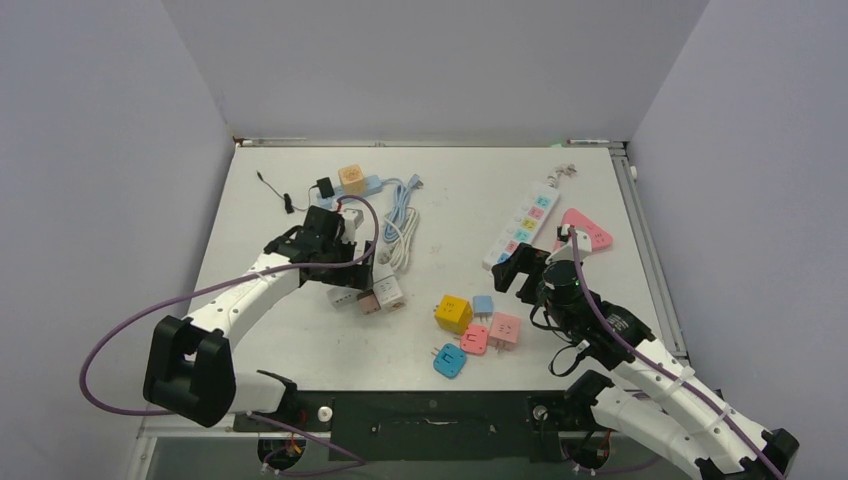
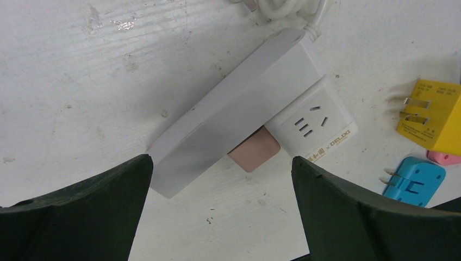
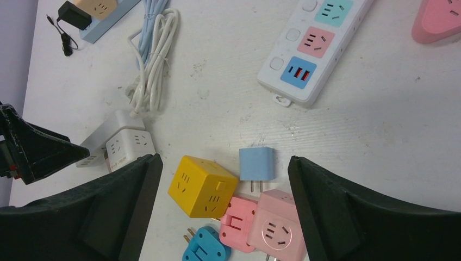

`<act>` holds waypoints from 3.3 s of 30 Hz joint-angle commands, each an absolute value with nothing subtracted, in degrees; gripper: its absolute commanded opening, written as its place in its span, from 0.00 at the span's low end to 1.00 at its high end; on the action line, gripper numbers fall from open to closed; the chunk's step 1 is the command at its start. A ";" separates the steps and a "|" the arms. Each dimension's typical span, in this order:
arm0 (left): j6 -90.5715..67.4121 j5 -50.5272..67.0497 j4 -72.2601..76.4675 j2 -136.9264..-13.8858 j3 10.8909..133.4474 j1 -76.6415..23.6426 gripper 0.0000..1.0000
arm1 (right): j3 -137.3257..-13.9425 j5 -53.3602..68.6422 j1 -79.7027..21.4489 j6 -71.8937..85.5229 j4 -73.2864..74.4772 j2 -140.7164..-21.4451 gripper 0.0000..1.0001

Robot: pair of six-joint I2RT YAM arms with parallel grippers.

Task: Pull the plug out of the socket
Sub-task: Remove the plug from the socket.

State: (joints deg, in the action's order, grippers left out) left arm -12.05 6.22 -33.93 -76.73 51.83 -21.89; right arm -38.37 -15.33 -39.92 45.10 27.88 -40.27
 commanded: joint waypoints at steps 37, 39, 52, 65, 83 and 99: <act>-12.73 -2.47 -36.89 -86.65 55.87 -31.46 0.51 | -39.10 -16.16 -40.79 45.18 24.17 -43.38 0.90; -12.05 -2.49 -36.32 -86.63 56.02 -31.42 0.51 | -39.11 -16.04 -40.78 45.26 23.82 -43.94 0.90; -10.25 3.06 -35.28 -90.46 58.06 -31.35 0.18 | -39.07 -15.17 -42.00 44.74 21.47 -46.36 0.90; -19.89 13.24 -22.29 -76.27 53.80 -30.26 0.00 | -38.48 -9.16 -44.70 48.28 13.88 -46.00 0.90; -22.76 22.05 -6.83 -67.45 49.66 -30.48 0.00 | -39.91 -13.52 -52.87 53.70 -4.53 -56.78 0.90; -22.58 22.43 -7.18 -67.15 49.52 -32.21 0.00 | -44.59 -1.52 -45.15 53.95 -9.73 -66.88 0.90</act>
